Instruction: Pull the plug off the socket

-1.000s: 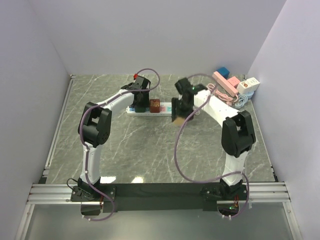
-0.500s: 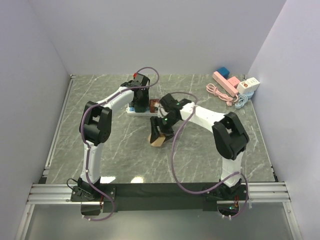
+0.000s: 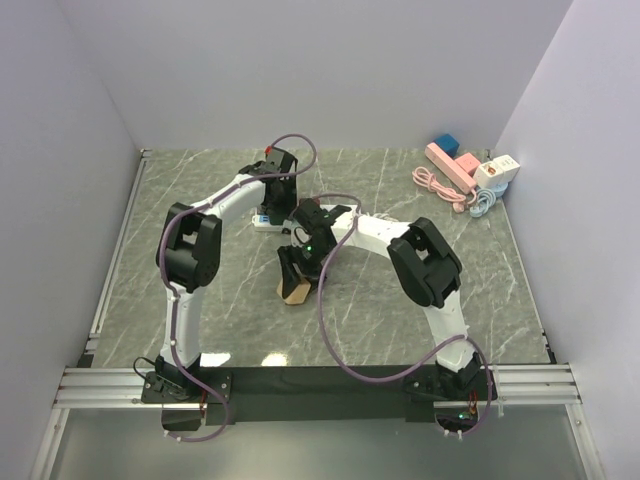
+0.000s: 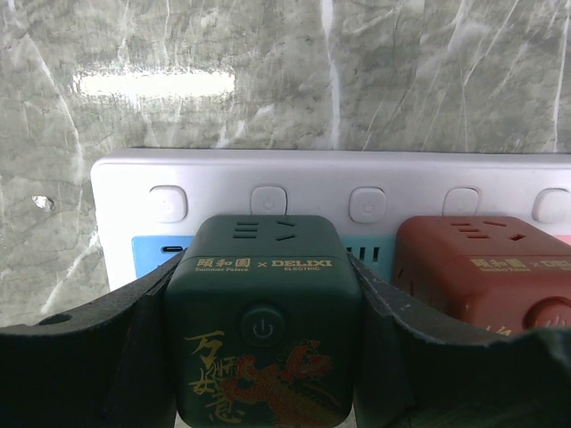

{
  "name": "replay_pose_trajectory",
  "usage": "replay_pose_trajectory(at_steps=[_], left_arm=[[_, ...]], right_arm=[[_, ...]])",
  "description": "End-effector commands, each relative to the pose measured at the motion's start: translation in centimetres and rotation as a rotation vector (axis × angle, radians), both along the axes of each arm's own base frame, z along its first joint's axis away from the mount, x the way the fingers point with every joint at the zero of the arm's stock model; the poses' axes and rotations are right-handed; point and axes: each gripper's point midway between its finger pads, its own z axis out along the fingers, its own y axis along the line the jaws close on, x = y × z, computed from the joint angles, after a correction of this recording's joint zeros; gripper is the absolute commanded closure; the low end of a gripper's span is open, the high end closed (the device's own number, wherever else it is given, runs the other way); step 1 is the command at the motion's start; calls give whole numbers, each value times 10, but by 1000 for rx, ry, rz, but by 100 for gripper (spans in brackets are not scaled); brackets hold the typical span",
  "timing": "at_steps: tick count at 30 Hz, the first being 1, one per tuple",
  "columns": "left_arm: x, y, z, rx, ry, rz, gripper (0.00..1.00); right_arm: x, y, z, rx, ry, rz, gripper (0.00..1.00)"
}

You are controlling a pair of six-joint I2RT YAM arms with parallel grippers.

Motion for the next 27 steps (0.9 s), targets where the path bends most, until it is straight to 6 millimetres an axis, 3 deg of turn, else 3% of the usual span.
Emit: replay_pose_trajectory(at_steps=[1,4,6,7,8,10,11,14,18,20,21,22,24,25,27], left_arm=[[-51,-11,-46,-63,227,-35,99],[-51,-11,-45,-61,225,-41,99],[-50,-11,-45,-61,225,-42,99],[-50,-11,-45,-61,222,-44,99],[-49,-10,-44,-62,222,-42,99],[-49,-11,-44,-64,221,-42,99],[-50,-13,-43,-76,223,-46,99],[-50,-14,-40,-85,219,-46,99],[-50,-16,-37,-94,216,-47,99],[-49,-15,-33,-99,210,-45,99],[-49,-16,-31,-100,205,-47,99],[-50,-16,-29,-101,202,-45,99],[-50,-15,-24,-105,192,-44,99],[-51,-14,-24,-103,191,-42,100],[-50,-14,-21,-105,185,-41,99]], right_arm=[[-25,-18,26,43,12,112,76],[-49,-48,23,-36,40,166,75],[-57,-61,22,-74,44,172,67],[-64,-67,21,-81,58,174,62],[-66,-70,21,-96,63,170,49],[-70,-75,20,-126,80,158,40],[-68,-76,20,-134,68,149,27],[-59,-77,26,-166,27,121,11],[-50,-81,38,-211,-25,104,6],[-34,-84,46,-253,-103,51,5],[-11,-96,53,-325,-231,-17,5],[7,-92,67,-314,-288,-102,5],[42,-102,94,-284,-358,-275,5],[60,-98,108,-229,-397,-331,5],[87,-110,116,-197,-396,-424,7]])
